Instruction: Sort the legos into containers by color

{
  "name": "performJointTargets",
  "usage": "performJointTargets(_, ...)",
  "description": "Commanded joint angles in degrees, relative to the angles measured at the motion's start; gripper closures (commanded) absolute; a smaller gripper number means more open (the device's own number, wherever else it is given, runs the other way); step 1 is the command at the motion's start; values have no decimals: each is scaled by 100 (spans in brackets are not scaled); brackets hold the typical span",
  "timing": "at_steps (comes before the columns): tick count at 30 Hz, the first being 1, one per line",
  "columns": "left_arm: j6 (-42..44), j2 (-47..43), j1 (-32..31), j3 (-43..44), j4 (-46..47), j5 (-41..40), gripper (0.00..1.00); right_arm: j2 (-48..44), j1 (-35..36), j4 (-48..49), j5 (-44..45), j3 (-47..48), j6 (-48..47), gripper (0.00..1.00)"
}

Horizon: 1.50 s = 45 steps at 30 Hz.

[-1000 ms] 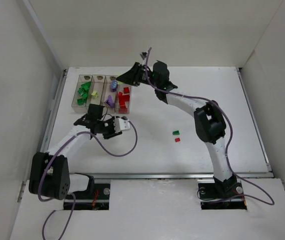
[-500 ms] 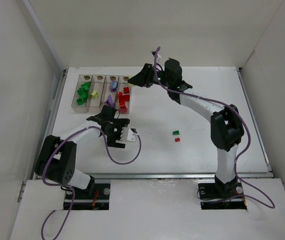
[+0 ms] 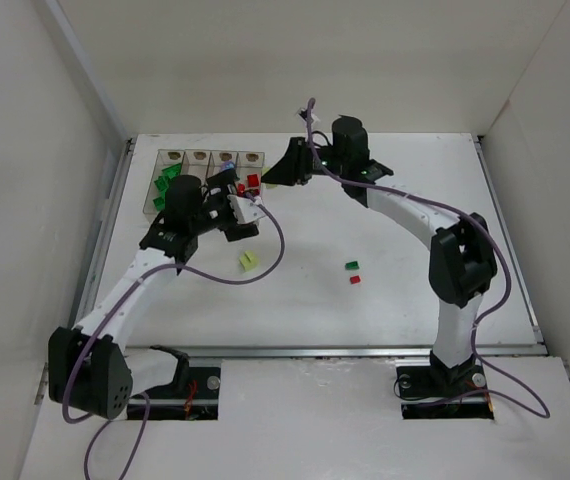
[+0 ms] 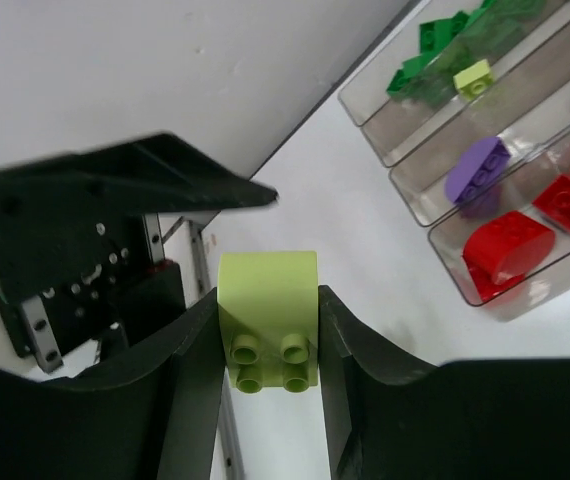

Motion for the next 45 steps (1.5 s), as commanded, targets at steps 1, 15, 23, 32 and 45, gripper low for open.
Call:
performJointTargets(1, -682, -329, -4, -406, 1997, 130, 0, -517, -18, -5, -530, 77, -249, 100)
performJointTargets(15, -998, 339, -232, 463, 2361, 489, 2, -755, 202, -225, -671, -99, -364, 100)
performJointTargets(23, -1131, 182, -232, 464, 2361, 823, 18, -650, 202, -401, -671, 7, -364, 100)
performJointTargets(32, -1025, -47, -232, 412, 2045, 1333, 19, -597, 202, -462, -618, 112, -416, 100)
performJointTargets(45, -1070, -100, -285, 411, 1869, 1588, 48, -492, 254, -515, -618, 270, -416, 100)
